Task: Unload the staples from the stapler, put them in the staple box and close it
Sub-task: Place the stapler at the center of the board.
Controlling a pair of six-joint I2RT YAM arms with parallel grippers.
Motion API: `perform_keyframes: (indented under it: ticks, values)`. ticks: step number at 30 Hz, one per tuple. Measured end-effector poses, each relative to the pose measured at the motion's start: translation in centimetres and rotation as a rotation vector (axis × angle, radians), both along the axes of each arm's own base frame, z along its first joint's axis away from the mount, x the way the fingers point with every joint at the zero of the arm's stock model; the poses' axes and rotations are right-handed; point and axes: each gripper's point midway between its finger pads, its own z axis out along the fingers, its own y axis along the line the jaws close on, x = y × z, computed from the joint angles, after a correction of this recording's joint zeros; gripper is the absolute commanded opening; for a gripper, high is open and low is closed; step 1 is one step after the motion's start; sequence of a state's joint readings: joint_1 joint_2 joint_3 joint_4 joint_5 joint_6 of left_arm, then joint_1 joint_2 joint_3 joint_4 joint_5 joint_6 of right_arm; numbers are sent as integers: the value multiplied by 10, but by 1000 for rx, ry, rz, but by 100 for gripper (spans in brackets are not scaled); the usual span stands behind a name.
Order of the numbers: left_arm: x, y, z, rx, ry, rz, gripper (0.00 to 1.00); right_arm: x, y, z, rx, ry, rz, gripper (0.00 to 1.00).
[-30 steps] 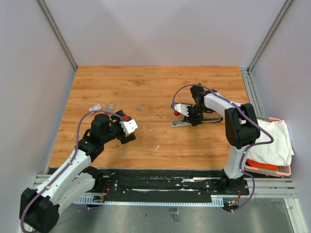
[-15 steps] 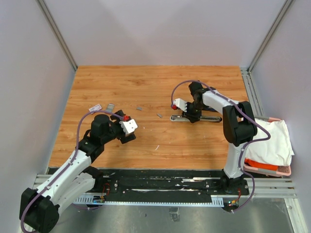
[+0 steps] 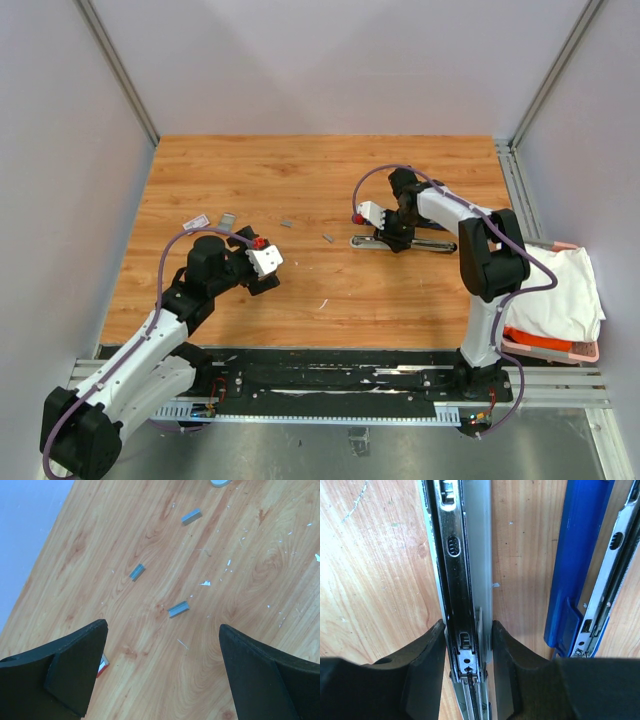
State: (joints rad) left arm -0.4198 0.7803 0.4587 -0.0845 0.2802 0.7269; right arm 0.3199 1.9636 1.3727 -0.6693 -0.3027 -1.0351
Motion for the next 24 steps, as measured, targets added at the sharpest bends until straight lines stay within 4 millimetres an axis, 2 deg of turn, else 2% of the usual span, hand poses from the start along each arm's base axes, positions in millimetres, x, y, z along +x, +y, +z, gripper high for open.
perform_keyframes:
  ticks: [16, 24]
  values:
    - [1, 2, 0, 0, -1, 12, 98, 1, 1, 1, 7, -12, -9, 47]
    - [3, 3, 1, -5, -5, 18, 98, 3, 1, 3, 2, -34, -7, 49]
